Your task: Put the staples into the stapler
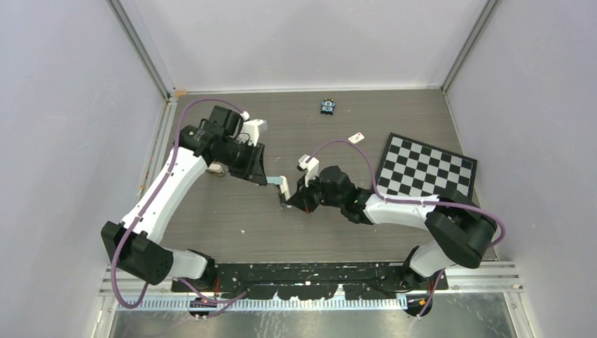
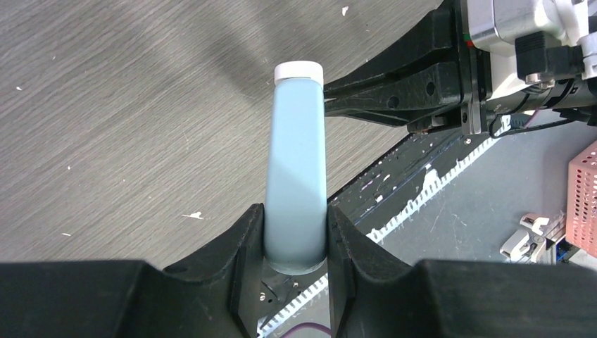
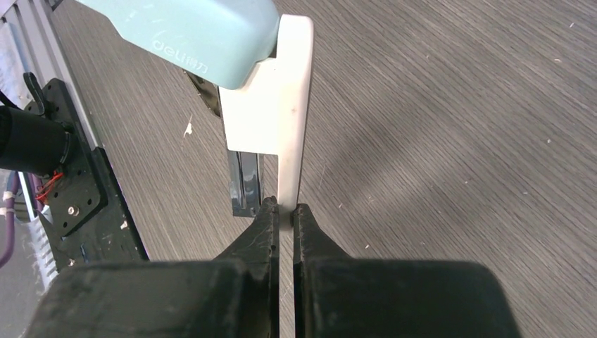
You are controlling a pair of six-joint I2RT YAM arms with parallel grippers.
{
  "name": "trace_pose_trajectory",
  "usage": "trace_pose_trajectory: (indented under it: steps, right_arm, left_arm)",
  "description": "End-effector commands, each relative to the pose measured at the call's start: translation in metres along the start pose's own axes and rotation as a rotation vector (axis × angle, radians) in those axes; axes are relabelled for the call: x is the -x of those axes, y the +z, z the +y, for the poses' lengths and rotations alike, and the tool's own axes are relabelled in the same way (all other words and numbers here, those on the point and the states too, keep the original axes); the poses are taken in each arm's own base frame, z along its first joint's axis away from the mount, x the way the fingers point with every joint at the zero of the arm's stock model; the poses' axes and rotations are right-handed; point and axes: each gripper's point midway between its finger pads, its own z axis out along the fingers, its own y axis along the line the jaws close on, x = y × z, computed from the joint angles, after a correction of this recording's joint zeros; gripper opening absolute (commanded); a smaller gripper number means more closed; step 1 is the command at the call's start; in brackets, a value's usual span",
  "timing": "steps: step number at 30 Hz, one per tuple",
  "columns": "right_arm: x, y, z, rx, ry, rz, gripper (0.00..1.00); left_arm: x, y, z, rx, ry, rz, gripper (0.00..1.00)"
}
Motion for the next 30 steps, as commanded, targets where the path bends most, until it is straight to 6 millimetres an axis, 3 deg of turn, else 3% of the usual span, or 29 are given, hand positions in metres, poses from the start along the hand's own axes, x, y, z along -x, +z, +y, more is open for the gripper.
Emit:
trace_pose_trajectory:
  steps: [1,4,7,9,16,20,27,30]
  right_arm:
    - [-0.04,-0.01,-0.007,-0.011,0.002,0.14,0.01]
    - [-0.036,-0.008,-0.011,-0.045,0.03,0.134,0.03]
    - [-0.026,-0.009,-0.021,-0.131,0.091,0.108,0.2]
    - [-0.016,-0.011,-0.023,-0.166,0.133,0.074,0.25]
    - [0.025,-0.014,-0.007,-0.139,0.263,-0.042,0.39]
    - [0.05,-0.011,0.001,-0.141,0.326,-0.15,0.53]
    - [0.077,0.003,-0.005,-0.359,0.092,-0.302,0.68]
    - [0.083,0.013,-0.001,-0.406,-0.046,-0.329,0.71]
  left_arm:
    - [0.032,-0.017,0.009,0.058,0.078,-0.101,0.0]
    - [0.034,-0.013,0.01,0.056,0.055,-0.089,0.0]
    - [0.031,-0.008,0.017,0.087,0.016,-0.074,0.0]
    - [0.028,-0.004,0.023,0.114,-0.008,-0.058,0.0]
    - [0.025,0.002,0.039,0.191,-0.059,-0.039,0.0]
    - [0.029,0.006,0.044,0.225,-0.128,-0.041,0.0]
    - [0.026,0.016,0.047,0.259,-0.363,0.024,0.0]
    - [0.025,0.02,0.036,0.185,-0.473,0.071,0.0]
